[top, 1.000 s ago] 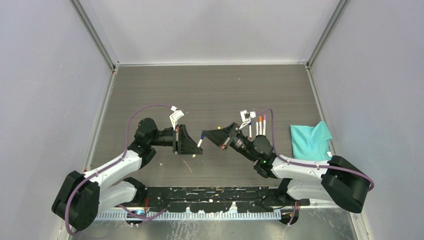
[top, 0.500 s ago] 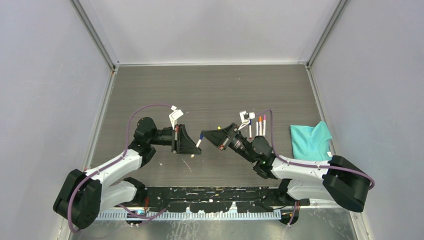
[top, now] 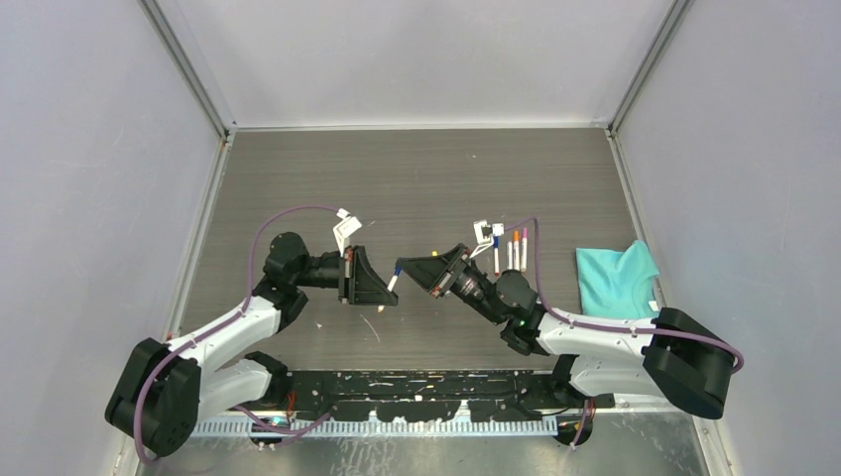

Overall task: Insert the pens into the pen caps
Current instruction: Press the pen cap onto the pen.

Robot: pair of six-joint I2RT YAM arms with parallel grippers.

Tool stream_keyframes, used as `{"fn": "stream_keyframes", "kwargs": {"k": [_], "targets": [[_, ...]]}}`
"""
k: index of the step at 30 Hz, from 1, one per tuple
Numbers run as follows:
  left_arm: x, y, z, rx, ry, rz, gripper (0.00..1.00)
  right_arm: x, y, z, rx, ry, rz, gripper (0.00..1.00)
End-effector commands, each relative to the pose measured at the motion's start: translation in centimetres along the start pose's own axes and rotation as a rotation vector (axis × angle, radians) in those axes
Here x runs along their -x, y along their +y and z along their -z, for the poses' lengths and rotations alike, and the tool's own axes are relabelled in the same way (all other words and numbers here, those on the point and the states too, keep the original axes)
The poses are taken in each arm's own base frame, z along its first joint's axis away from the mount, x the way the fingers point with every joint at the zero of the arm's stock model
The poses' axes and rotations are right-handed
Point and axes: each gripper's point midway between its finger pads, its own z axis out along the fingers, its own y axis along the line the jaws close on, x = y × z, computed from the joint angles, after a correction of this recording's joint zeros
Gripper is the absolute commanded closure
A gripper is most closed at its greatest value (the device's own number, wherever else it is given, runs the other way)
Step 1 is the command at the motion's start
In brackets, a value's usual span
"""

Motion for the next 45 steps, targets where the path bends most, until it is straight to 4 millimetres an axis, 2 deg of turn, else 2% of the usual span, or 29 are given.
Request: {"fn": "stream_keyframes", "kwargs": {"k": [1, 11, 17, 35, 38, 42, 45], "targets": [[16.8, -0.8, 2.9, 0.210, -0.671, -0.282, 1.00, -18.5, -0.1, 12.7, 0.042, 0.938, -0.122, 0.99], [17.1, -0.9, 3.6, 0.216, -0.683, -0.259, 1.00, -19.5, -0.3, 14.6, 0.043, 1.024, -0.101, 0.99], [17.2, -1.0, 3.4, 0.199, -0.678, -0.259, 1.00, -19.8, 0.1, 14.4, 0.059, 1.026, -0.110, 0.99], [18.1, -1.2, 3.7, 0.202, -0.709, -0.312, 1.00, -21.4, 0.3, 15.7, 0.031, 1.061, -0.197, 0.99], [18.0, -1.6, 3.4, 0.185, -0.687, -0.321, 1.00, -21.1, 0.3, 15.1, 0.024, 1.035, -0.180, 0.99], [16.7, -1.8, 2.7, 0.160, -0.628, -0.318, 1.00, -20.1, 0.4, 13.3, 0.015, 0.987, -0.116, 0.99], [15.8, -1.9, 2.3, 0.166, -0.584, -0.332, 1.00, -20.7, -0.1, 13.4, 0.008, 1.001, -0.140, 0.99]]}}
